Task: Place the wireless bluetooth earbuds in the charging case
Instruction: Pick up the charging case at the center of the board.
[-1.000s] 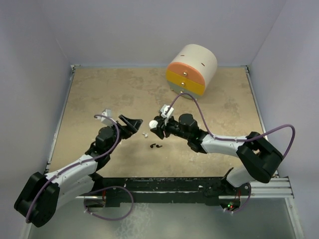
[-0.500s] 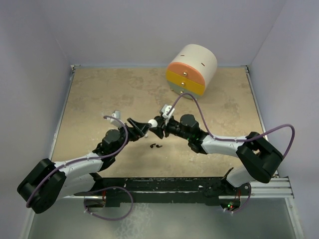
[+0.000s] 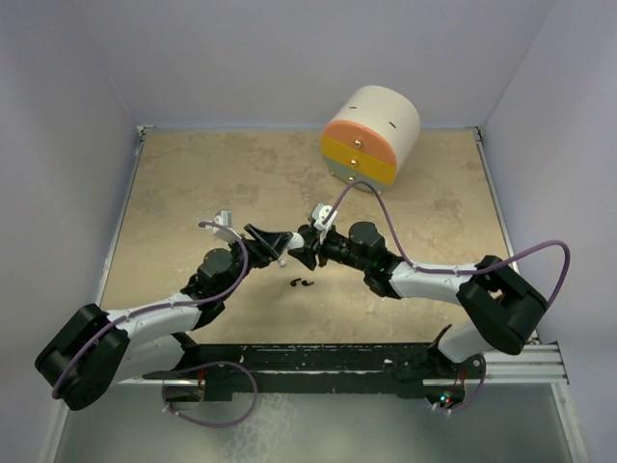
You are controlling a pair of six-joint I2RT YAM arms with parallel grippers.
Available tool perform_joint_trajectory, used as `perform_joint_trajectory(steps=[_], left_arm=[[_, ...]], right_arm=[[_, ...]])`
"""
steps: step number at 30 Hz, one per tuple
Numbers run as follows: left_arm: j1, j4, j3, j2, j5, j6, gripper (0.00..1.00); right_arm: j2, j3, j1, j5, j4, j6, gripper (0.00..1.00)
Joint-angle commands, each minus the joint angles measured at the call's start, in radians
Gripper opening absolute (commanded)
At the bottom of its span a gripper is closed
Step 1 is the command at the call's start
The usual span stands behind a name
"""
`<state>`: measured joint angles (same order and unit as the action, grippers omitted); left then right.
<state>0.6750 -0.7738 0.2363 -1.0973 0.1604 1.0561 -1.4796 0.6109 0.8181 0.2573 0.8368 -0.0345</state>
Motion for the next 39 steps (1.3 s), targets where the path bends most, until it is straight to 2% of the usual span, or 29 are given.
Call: perform_joint_trajectory(steps=[1,7,18,31,39], left_arm=[[0.01,-0.139,0.039,-0.035,-0.008,0.012,0.63],[0.013,-0.239,0.018,-0.086,-0.036,0.036,0.59],[0.015,-0.264,0.014,-0.103,-0.038,0.043,0.51],[0.023,-0.295,0.009,-0.14,-0.057,0.056,0.5],[0.023,-0.303,0.009,-0.147,-0.061,0.058,0.44]], right_arm=[[0.018,-0.002,0.006,0.031,0.06,-0.005,0.0],[0.02,0.002,0.006,0.034,0.064,-0.008,0.0],[0.024,0.003,0.006,0.034,0.061,-0.008,0.0],[0.031,0.005,0.006,0.026,0.058,-0.005,0.0],[0.03,0.005,0.006,0.025,0.057,-0.004,0.0]])
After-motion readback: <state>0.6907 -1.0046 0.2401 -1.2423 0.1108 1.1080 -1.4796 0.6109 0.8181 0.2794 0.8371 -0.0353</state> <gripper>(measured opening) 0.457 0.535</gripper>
